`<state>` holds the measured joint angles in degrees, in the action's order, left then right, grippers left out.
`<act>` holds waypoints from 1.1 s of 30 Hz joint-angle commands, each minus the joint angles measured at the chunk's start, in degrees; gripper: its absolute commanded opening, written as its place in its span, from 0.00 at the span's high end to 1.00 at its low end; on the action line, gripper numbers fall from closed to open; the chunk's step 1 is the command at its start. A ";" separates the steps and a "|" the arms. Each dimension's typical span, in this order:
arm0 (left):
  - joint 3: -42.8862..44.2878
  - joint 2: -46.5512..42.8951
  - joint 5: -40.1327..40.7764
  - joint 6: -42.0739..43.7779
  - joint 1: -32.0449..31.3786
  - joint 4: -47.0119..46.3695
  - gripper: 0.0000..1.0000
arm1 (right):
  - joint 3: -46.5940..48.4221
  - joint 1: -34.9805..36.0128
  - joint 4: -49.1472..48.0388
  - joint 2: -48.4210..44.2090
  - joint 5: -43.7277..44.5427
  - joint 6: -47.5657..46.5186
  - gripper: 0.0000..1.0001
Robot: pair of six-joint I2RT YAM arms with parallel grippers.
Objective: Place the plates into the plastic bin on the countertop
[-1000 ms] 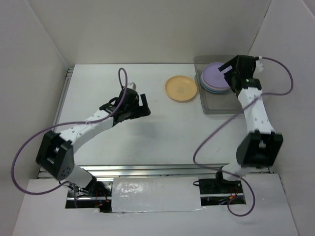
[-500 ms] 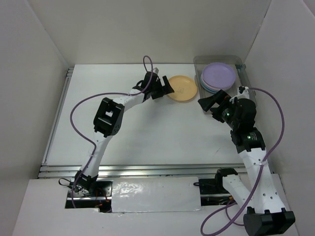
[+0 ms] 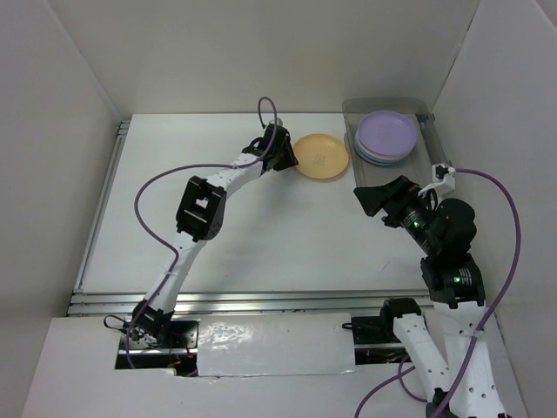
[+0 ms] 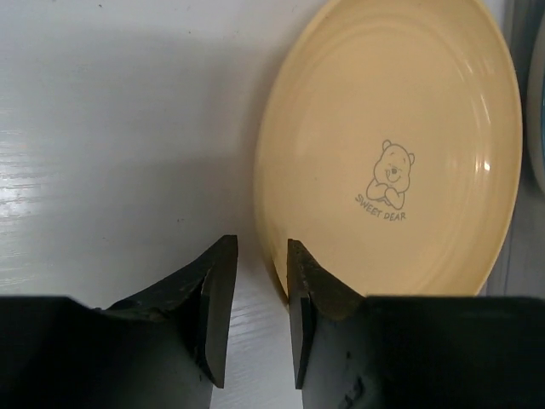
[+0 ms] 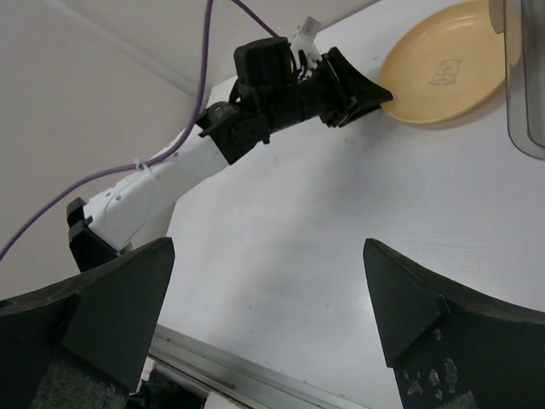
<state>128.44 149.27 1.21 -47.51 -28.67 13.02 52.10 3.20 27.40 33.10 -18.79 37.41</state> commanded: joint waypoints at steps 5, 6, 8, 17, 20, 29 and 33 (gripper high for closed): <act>-0.29 -0.02 2.91 3.12 -0.69 4.81 1.00 | 0.82 -0.48 0.03 -0.76 -0.29 -0.58 0.00; -1.86 -1.60 5.88 2.95 -0.95 5.26 1.00 | 0.12 -0.48 -0.32 -0.15 -0.29 -0.58 0.00; -11.13 -10.95 11.50 1.72 -1.57 5.70 1.00 | -0.76 -0.39 -1.46 2.56 0.58 -1.28 0.00; -40.19 -45.90 15.49 9.00 -5.52 6.49 1.00 | -0.16 5.84 -7.27 20.76 14.04 -4.36 0.00; -43.18 -50.56 14.35 10.85 -6.66 10.27 1.00 | 0.73 8.48 -10.69 26.91 16.22 -4.71 0.00; -54.34 -62.87 11.27 11.12 -11.06 9.05 1.00 | 0.21 14.11 -16.14 40.10 17.56 -3.66 0.18; -55.67 -66.29 12.14 10.68 -11.50 9.48 1.00 | -1.03 15.43 -17.82 42.04 17.02 -2.34 0.75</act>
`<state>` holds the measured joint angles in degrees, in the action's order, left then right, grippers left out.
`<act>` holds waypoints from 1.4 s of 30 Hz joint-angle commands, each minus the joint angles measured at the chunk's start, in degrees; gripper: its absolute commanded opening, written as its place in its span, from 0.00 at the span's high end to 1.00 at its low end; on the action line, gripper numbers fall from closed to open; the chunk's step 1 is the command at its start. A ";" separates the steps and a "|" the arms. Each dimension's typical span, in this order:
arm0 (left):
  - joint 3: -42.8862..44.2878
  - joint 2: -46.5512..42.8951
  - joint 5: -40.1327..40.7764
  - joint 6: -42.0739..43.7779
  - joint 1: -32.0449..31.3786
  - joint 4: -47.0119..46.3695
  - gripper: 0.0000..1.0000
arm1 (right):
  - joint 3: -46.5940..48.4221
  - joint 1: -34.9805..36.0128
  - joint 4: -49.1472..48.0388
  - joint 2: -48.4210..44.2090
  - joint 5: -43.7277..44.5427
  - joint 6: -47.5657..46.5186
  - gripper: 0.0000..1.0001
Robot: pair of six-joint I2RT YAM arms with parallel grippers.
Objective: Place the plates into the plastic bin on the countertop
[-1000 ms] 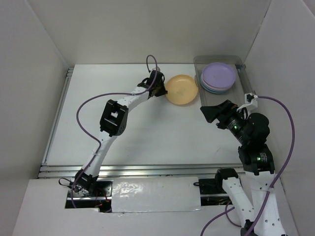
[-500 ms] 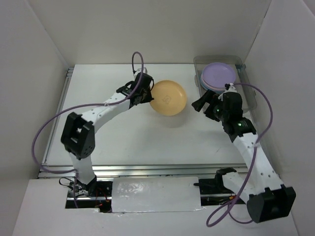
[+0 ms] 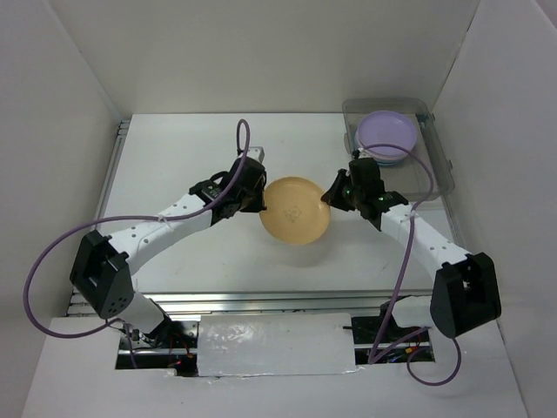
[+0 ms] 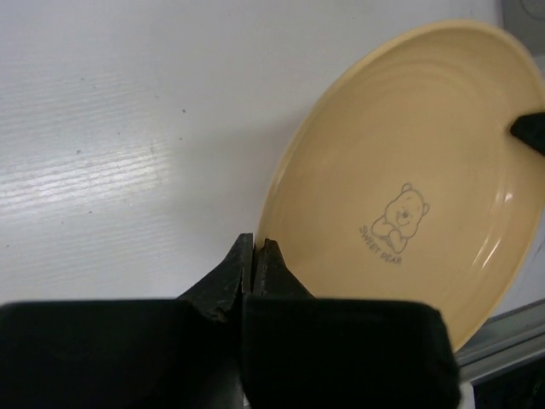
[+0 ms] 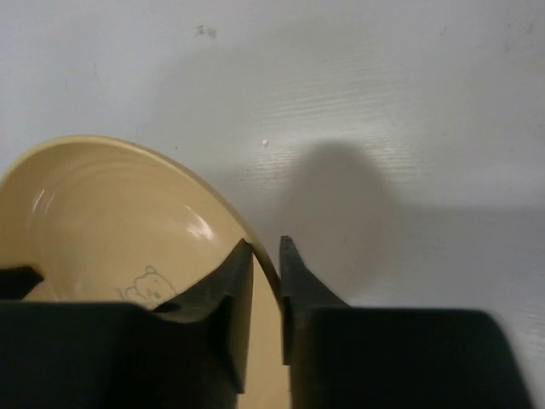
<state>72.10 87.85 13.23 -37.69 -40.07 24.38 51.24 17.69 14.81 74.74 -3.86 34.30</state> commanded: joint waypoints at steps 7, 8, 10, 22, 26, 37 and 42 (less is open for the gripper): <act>1.91 -8.48 5.56 -0.27 0.08 1.54 0.51 | 3.85 2.79 -3.12 1.11 3.68 2.08 1.00; 1.65 -10.05 6.97 -0.89 0.26 2.24 0.01 | 4.73 2.52 -2.94 1.98 3.68 2.26 1.00; 1.64 -11.47 11.36 -2.55 0.87 4.08 0.01 | 8.06 1.30 -2.59 3.12 3.59 2.61 1.00; -2.74 -31.50 23.68 -5.38 2.46 26.05 0.01 | 44.16 -20.56 11.28 30.87 15.10 10.68 1.00; -5.90 -40.19 22.54 -2.49 2.90 30.02 0.01 | 53.07 -25.77 14.54 37.92 18.27 12.63 1.00; -12.33 -48.57 22.36 1.22 3.51 26.59 0.01 | 67.76 -31.41 18.59 47.08 11.60 10.34 0.00; -12.51 -47.69 21.92 0.95 3.69 26.60 0.01 | 57.75 -31.31 11.65 36.81 5.54 11.13 0.00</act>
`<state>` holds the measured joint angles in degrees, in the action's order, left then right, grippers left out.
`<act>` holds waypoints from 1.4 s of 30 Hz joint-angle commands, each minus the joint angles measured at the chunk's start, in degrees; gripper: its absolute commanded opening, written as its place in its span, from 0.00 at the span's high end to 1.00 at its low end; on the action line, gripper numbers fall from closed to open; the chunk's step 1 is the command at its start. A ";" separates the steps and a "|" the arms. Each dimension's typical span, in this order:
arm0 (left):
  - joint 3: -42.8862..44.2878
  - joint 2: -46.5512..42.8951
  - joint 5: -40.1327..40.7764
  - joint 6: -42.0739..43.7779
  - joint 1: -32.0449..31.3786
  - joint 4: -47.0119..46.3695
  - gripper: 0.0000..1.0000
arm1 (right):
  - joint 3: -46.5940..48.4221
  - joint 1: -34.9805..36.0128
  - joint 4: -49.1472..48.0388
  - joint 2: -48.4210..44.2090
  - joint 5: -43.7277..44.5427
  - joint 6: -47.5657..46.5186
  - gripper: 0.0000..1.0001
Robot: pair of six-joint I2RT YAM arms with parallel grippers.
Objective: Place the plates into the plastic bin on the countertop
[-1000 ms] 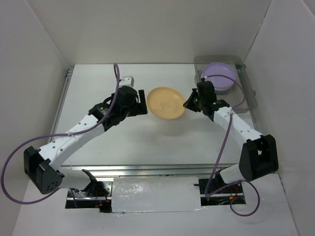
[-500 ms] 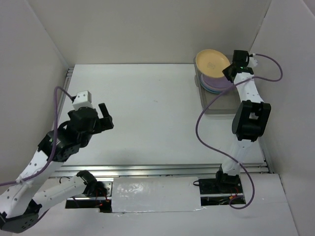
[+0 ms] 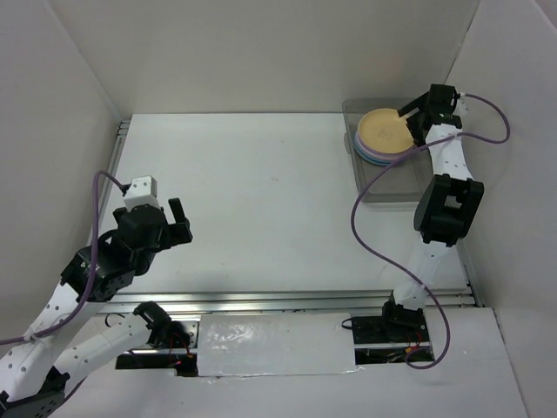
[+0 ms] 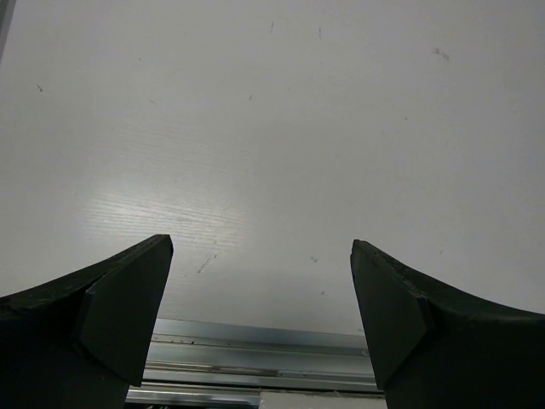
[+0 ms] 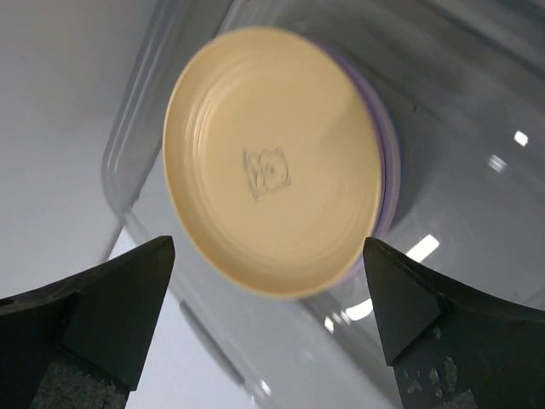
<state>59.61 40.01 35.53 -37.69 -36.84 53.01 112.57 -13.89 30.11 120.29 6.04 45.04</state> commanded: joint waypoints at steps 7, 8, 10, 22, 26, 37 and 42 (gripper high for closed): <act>3.73 0.94 2.35 1.21 1.33 -0.46 0.01 | -13.86 9.65 2.05 -34.31 -0.51 -10.82 0.00; 5.23 1.73 4.44 1.30 1.42 0.15 0.01 | -15.18 11.32 4.67 -37.29 0.71 -12.67 0.00; 10.14 4.27 6.82 2.26 1.59 1.38 0.01 | -18.87 17.10 8.81 -45.38 6.24 -16.11 0.00; 27.67 16.86 4.20 2.72 4.06 6.23 0.01 | -30.93 42.45 28.40 -88.55 13.66 -20.69 0.00; 21.78 11.51 3.31 1.40 4.06 6.83 0.01 | -28.38 40.27 35.53 -93.56 11.88 -24.73 0.00; 13.60 -3.00 7.10 -3.79 4.06 14.66 0.01 | -32.86 42.54 36.51 -97.09 14.96 -24.03 0.00; 12.10 -3.80 6.75 -4.06 4.06 14.84 0.01 | -32.07 41.93 36.16 -96.47 15.23 -23.50 0.00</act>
